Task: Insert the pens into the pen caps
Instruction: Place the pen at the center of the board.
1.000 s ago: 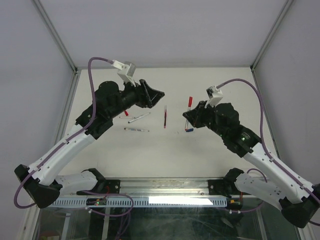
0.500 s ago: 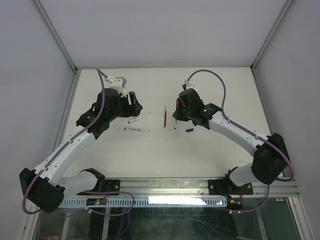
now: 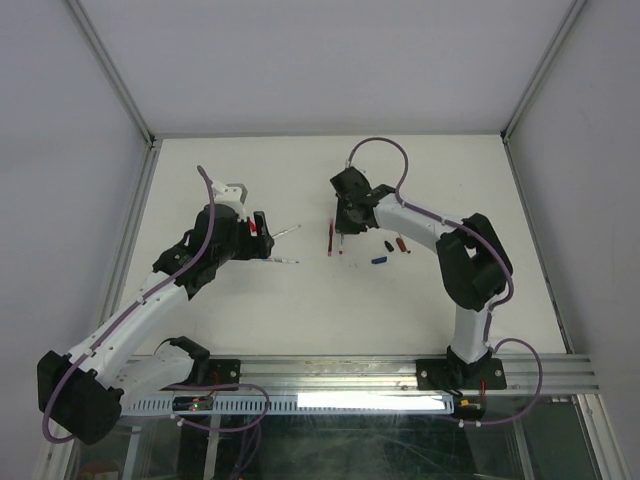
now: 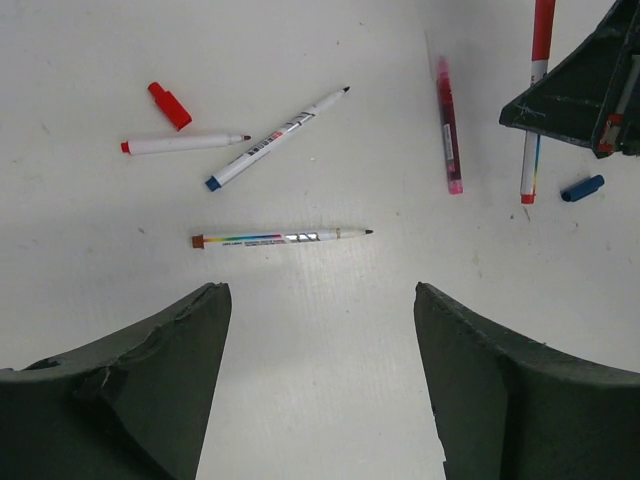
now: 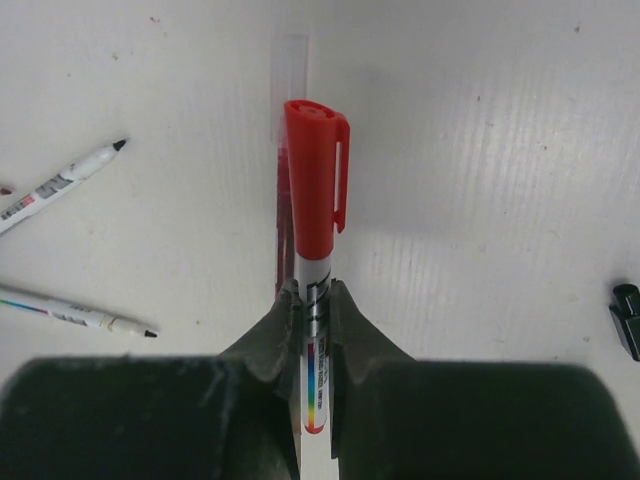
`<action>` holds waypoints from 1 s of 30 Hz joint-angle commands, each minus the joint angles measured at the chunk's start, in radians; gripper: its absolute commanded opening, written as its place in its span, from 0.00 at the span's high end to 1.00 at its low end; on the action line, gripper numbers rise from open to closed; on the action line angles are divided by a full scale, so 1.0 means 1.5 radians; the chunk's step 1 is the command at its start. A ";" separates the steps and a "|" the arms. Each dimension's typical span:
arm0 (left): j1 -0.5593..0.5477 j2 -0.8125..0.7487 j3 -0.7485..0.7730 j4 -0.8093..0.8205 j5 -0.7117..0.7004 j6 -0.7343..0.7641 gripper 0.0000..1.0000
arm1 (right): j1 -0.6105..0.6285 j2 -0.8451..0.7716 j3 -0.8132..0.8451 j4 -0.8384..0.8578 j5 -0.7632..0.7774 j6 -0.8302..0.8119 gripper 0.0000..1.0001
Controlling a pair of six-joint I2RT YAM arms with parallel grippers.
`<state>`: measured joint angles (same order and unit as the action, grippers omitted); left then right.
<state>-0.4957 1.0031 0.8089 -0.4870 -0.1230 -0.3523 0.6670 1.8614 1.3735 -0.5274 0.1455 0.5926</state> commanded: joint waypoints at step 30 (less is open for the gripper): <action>0.004 -0.023 -0.012 0.026 -0.041 -0.001 0.27 | -0.032 0.132 0.093 -0.048 -0.023 -0.014 0.79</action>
<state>-0.4957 0.9668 0.7784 -0.4866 -0.1604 -0.3546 0.6231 2.0506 1.4872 -0.5884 0.1230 0.5667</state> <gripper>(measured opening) 0.729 0.203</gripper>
